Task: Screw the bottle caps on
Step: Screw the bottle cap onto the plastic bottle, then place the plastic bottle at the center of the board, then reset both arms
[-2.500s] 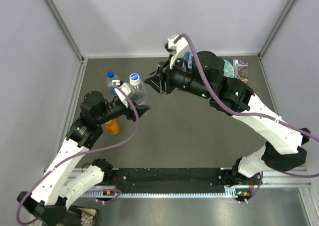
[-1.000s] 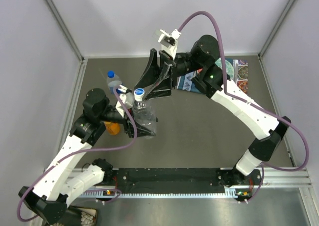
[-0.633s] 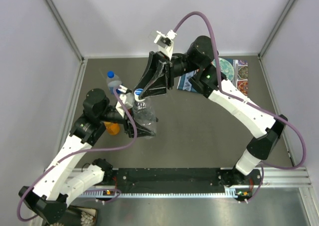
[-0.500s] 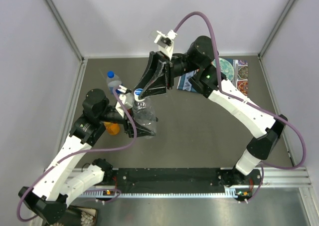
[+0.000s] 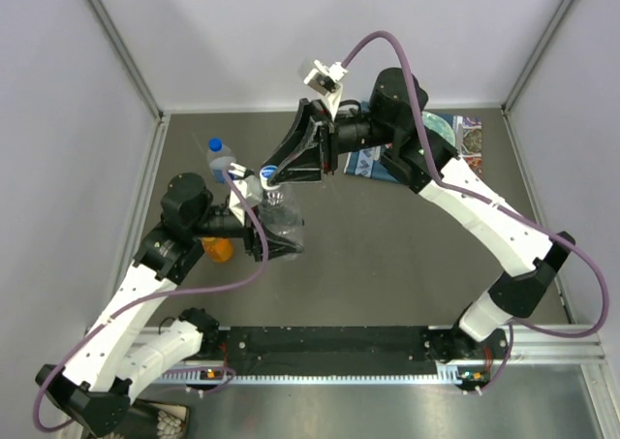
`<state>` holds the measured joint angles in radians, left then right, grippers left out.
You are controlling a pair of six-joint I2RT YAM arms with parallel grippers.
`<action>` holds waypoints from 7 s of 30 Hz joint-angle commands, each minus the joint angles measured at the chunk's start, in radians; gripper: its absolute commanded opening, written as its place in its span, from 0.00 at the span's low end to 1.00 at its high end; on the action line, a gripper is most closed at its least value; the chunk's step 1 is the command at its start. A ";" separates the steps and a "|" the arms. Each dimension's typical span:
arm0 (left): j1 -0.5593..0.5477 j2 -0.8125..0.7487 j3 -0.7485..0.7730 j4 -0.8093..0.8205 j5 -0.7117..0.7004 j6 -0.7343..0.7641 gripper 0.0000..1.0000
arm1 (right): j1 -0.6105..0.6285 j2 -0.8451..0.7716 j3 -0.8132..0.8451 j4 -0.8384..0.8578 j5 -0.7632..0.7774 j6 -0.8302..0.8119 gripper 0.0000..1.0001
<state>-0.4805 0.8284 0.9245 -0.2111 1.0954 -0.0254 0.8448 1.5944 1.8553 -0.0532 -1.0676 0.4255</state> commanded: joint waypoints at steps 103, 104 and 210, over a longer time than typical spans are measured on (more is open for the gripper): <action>0.029 -0.067 0.022 -0.006 -0.189 -0.005 0.68 | 0.080 -0.080 -0.035 -0.146 0.214 -0.278 0.05; 0.029 -0.077 0.030 -0.026 -0.209 0.017 0.77 | 0.079 -0.086 -0.033 -0.184 0.250 -0.303 0.05; 0.131 -0.293 0.088 -0.237 -0.736 0.047 0.99 | 0.051 0.282 -0.524 0.721 0.765 -0.485 0.99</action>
<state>-0.3573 0.5453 1.0161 -0.4923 0.3580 0.0387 0.8875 1.9678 1.2423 0.6991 -0.3069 -0.0254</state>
